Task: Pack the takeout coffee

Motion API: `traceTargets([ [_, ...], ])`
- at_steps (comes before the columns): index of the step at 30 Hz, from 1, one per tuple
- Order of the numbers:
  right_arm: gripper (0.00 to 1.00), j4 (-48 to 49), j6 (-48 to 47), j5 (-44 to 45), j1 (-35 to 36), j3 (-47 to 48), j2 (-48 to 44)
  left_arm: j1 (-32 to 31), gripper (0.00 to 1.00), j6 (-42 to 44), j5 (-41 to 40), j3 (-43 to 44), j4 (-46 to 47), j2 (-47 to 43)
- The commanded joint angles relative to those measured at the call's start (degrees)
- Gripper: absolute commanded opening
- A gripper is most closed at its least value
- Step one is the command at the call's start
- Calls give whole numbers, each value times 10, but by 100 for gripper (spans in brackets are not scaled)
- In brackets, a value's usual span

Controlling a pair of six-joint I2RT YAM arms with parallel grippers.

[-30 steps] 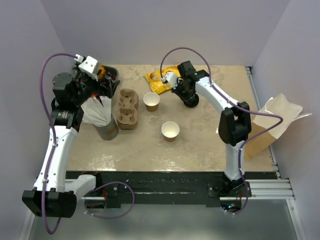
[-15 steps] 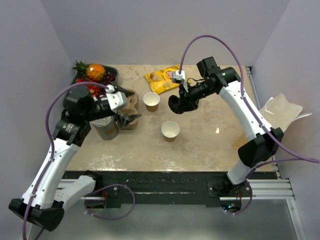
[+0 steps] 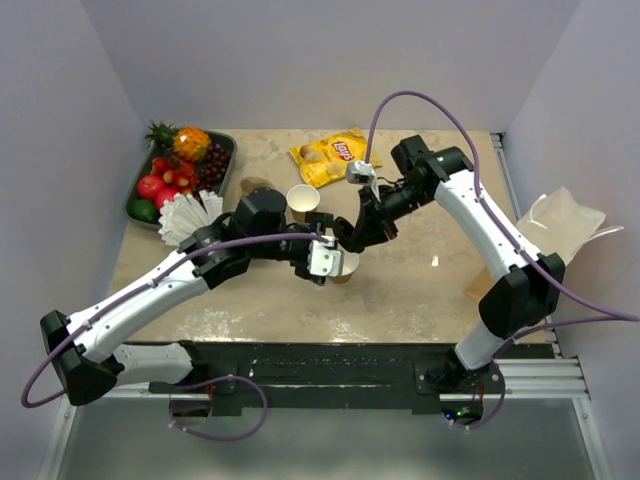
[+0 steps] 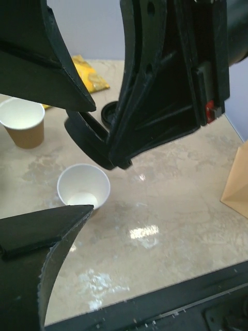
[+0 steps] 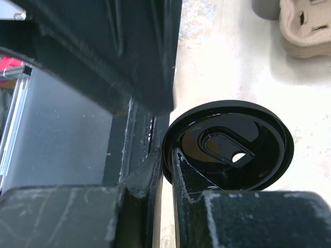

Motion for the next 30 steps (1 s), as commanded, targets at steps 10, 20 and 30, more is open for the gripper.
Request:
traceTargets([
  [10, 9, -33, -20, -30, 1, -48, -48, -8, 72, 168, -24, 2, -14, 6],
  [20, 10, -34, -10, -19, 10, -48, -42, -25, 64, 209, -35, -33, 48, 22],
  [30, 10, -33, -2, -16, 18, -40, -31, -29, 41, 266, -54, -35, 36, 35],
])
